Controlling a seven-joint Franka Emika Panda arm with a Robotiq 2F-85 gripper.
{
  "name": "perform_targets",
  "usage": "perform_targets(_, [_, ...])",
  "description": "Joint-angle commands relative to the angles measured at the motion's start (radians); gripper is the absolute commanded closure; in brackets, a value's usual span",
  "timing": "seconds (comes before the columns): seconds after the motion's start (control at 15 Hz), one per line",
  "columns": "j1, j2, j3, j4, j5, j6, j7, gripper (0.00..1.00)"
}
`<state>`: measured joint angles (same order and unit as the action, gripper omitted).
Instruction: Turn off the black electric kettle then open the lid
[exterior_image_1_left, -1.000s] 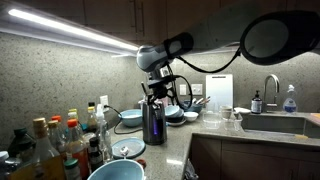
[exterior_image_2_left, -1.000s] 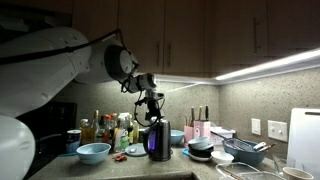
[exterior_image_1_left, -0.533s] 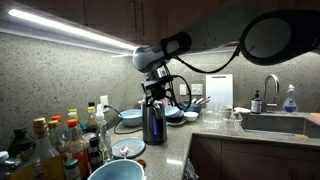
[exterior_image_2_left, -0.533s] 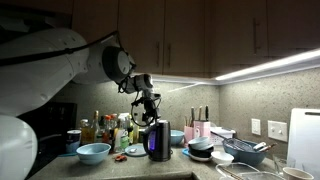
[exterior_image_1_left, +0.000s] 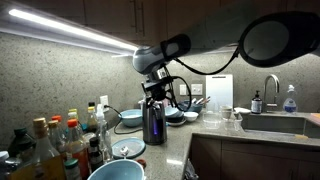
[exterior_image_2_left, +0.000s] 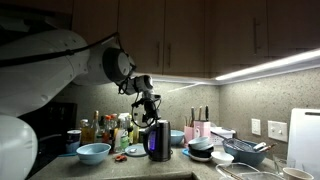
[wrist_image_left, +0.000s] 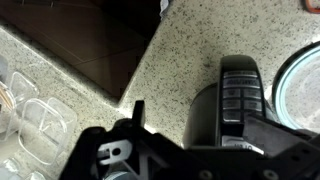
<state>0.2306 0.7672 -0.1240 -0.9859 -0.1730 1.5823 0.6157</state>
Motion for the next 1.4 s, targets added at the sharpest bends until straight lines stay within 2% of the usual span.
perform_targets(0.0, [0.007, 0.055, -0.015, 0.058, -0.042, -0.004, -0.023, 0.00])
perform_targets(0.47, [0.006, 0.109, -0.020, 0.157, -0.112, -0.045, -0.062, 0.00])
perform_targets(0.87, [0.027, 0.122, -0.045, 0.202, -0.165, -0.162, -0.040, 0.00])
perform_targets(1.33, [0.043, 0.150, -0.052, 0.244, -0.200, -0.173, -0.061, 0.00])
